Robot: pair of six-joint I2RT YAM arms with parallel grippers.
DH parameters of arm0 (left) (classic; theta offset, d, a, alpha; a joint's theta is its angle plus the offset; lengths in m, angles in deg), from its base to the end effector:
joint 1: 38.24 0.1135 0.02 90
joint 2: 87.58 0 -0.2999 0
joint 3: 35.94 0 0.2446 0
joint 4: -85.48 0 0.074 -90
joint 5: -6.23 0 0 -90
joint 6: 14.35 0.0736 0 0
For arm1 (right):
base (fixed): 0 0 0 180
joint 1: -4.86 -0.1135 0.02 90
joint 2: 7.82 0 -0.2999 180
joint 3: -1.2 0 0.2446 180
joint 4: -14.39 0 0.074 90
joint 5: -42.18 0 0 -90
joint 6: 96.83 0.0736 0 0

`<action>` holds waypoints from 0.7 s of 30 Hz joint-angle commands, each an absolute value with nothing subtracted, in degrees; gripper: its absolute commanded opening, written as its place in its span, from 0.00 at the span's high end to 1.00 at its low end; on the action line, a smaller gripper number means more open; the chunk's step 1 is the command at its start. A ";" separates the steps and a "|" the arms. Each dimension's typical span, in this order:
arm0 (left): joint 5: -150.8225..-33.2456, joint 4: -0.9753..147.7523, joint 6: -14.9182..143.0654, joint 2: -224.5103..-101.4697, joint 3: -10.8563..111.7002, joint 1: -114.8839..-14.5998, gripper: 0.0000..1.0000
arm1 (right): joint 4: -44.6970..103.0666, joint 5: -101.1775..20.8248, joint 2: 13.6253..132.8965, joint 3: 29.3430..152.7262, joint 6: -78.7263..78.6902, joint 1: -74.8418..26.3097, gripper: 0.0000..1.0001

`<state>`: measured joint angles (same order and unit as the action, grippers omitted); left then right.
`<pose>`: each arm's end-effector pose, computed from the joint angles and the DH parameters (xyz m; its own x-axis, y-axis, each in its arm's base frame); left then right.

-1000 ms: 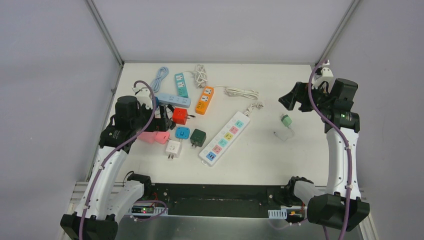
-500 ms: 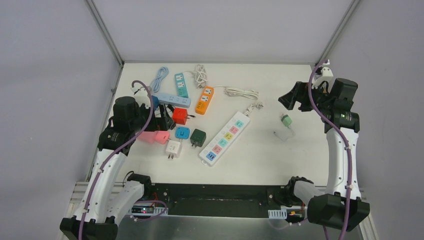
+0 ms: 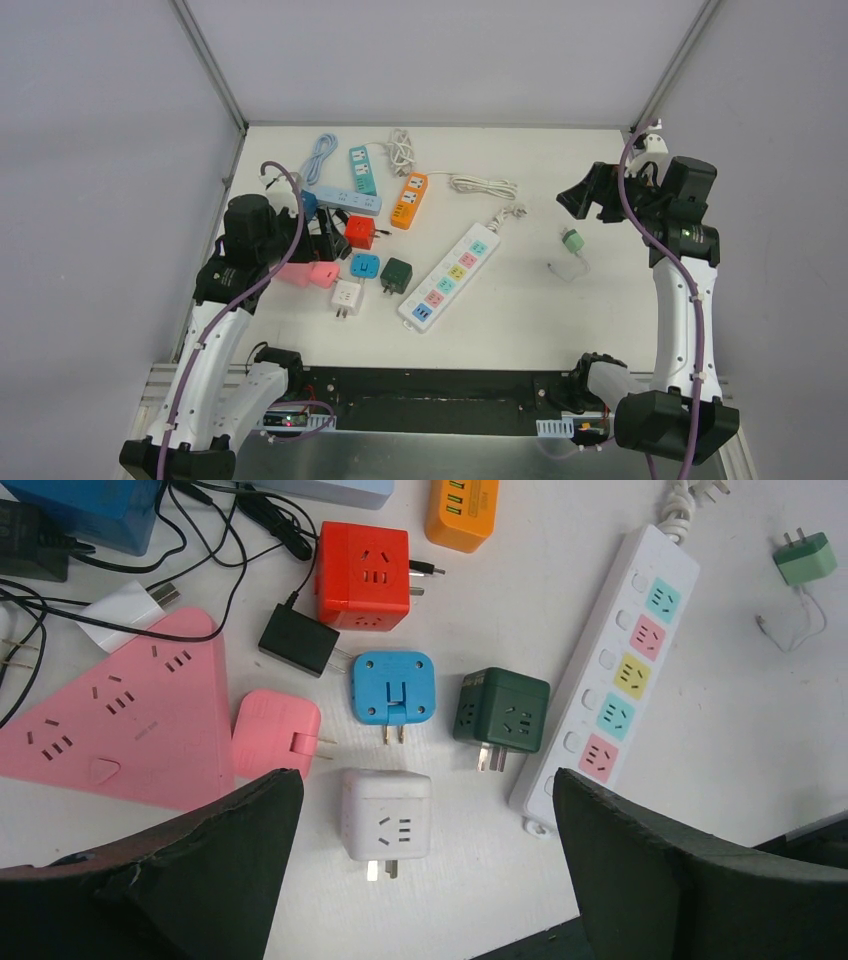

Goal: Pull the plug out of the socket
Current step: Reset both arms

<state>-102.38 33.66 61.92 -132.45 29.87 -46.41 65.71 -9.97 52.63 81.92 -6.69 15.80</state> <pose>0.1543 -0.0459 0.3387 -0.5898 -0.1426 -0.7948 0.2736 0.8908 -0.3628 0.2194 0.0036 0.3910 -0.5073 0.1000 -0.8559 -0.3650 0.8748 0.3186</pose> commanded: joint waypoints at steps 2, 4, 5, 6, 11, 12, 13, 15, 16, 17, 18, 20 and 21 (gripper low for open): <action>-103.68 36.14 61.15 -130.92 31.85 -45.90 0.01 | 63.32 -9.78 50.59 84.11 -5.49 15.50 0.00; -103.56 36.13 61.15 -130.84 31.57 -45.86 0.01 | 63.18 -9.91 50.54 84.02 -5.49 15.50 0.00; -103.55 36.14 61.15 -130.83 31.43 -45.87 0.01 | 63.14 -9.93 50.47 84.00 -5.49 15.50 0.00; -103.53 36.13 61.15 -130.83 31.31 -45.84 0.01 | 63.13 -10.01 50.45 83.95 -5.47 15.50 0.00; -103.24 36.14 61.37 -131.03 31.32 -45.85 0.01 | 62.87 -9.97 50.45 83.81 -5.23 15.49 0.00; -103.20 36.13 61.41 -131.08 31.29 -45.88 0.01 | 62.79 -10.04 50.43 83.77 -5.18 15.50 0.00; -103.20 36.17 61.49 -131.15 31.33 -45.87 0.01 | 62.78 -10.10 50.44 83.78 -5.17 15.50 0.00; -103.03 36.13 61.63 -131.37 31.24 -45.87 0.01 | 62.78 -10.19 50.46 83.78 -5.20 15.50 0.00; -103.00 36.13 61.67 -131.55 31.24 -45.88 0.01 | 62.78 -10.20 50.45 83.77 -5.17 15.50 0.00; -102.94 36.13 61.68 -131.61 31.24 -45.81 0.01 | 62.82 -10.19 50.45 83.78 -5.21 15.45 0.00; -102.82 36.13 61.74 -131.64 31.21 -45.88 0.01 | 62.83 -10.19 50.53 83.78 -5.25 15.49 0.00; -102.61 36.17 61.81 -131.56 31.06 -45.87 0.01 | 62.79 -10.19 50.54 83.77 -5.13 15.50 0.00; -102.51 36.15 61.80 -131.60 31.07 -45.86 0.01 | 62.70 -10.24 50.59 83.78 -4.95 15.50 0.00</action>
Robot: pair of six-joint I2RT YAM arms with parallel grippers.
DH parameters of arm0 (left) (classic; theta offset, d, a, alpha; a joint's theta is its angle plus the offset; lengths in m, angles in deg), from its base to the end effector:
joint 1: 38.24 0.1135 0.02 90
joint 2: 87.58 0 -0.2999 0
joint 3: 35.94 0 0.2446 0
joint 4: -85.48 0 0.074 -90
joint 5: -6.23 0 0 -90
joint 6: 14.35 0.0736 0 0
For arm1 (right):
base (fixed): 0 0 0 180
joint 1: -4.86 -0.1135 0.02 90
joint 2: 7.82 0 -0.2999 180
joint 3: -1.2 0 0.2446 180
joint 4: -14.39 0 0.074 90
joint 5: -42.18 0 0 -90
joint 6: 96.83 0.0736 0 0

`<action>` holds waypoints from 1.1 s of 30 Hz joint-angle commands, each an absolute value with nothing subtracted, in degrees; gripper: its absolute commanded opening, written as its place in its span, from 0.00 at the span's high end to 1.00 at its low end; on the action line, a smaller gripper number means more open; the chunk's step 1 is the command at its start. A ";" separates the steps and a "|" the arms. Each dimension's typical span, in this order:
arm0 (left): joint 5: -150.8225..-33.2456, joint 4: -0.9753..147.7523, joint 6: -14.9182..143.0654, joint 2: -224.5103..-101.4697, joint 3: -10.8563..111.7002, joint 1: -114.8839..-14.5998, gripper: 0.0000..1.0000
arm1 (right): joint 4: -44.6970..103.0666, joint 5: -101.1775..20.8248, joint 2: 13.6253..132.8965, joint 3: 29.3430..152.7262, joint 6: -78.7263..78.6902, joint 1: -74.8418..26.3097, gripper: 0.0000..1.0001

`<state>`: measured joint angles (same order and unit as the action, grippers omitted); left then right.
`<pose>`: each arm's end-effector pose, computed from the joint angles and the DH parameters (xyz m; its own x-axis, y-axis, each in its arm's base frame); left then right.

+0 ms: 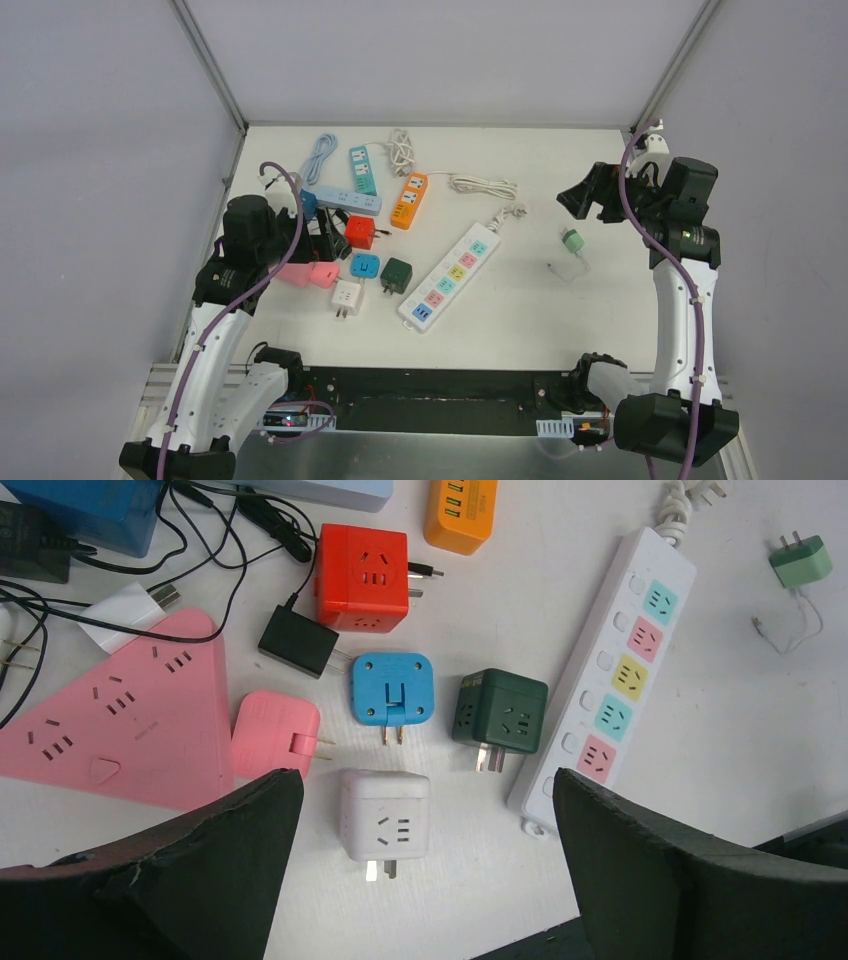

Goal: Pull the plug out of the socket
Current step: Reset both arms

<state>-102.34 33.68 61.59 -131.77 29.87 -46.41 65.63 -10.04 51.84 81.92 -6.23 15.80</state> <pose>0.1517 -0.0455 0.3404 -0.5816 -0.1491 -0.7997 0.2741 0.8896 -0.3653 0.2158 0.0042 0.3938 -0.4974 0.1046 -0.8612 -0.3648 0.8755 0.3170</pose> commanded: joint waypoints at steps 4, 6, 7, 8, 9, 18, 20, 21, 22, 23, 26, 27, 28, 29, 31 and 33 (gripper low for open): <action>-102.32 36.13 61.92 -131.48 30.91 -45.84 0.01 | 62.52 -10.38 50.63 83.66 -4.54 15.47 0.00; -102.32 36.15 61.95 -131.53 30.90 -45.89 0.01 | 62.43 -10.45 50.67 83.60 -4.57 15.50 0.00; -102.32 36.13 62.02 -131.57 30.89 -45.88 0.01 | 62.43 -10.46 50.75 83.60 -4.52 15.50 0.00; -102.27 36.17 62.03 -131.53 30.90 -45.88 0.01 | 62.38 -10.46 50.72 83.59 -4.54 15.50 0.00; -102.26 36.13 62.03 -131.60 30.89 -45.88 0.01 | 62.42 -10.46 50.74 83.53 -4.55 15.50 0.00; -101.98 36.17 62.28 -131.36 30.72 -45.86 0.01 | 62.17 -10.46 50.63 83.42 -4.53 15.50 0.00; -101.97 36.13 62.29 -131.40 30.62 -45.88 0.01 | 62.16 -10.46 50.63 83.36 -4.54 15.49 0.00; -101.97 36.13 62.25 -131.36 30.63 -45.82 0.01 | 62.12 -10.46 50.63 83.39 -4.52 15.49 0.00; -101.97 36.13 62.33 -131.38 30.64 -45.87 0.01 | 62.16 -10.41 50.63 83.38 -4.57 15.50 0.00; -101.90 36.17 62.38 -131.31 30.64 -45.88 0.01 | 62.15 -10.52 50.63 83.38 -4.54 15.50 0.00; -101.88 36.13 62.37 -131.16 30.59 -45.84 0.01 | 62.09 -10.46 50.63 83.34 -4.55 15.50 0.00; -101.80 36.13 62.44 -131.10 30.54 -45.87 0.01 | 62.08 -10.46 50.63 83.34 -4.54 15.50 0.00; -101.73 36.19 62.47 -131.02 30.55 -45.89 0.01 | 62.08 -10.46 50.63 83.34 -4.48 15.50 0.00; -101.71 36.14 62.51 -130.97 30.46 -45.89 0.01 | 62.08 -10.44 50.63 83.34 -4.51 15.47 0.00; -101.63 36.13 62.55 -131.00 30.33 -45.85 0.01 | 62.08 -10.46 50.69 83.33 -4.48 15.50 0.00; -101.61 36.13 62.51 -131.00 30.29 -45.86 0.01 | 62.01 -10.46 50.70 83.34 -4.53 15.50 0.00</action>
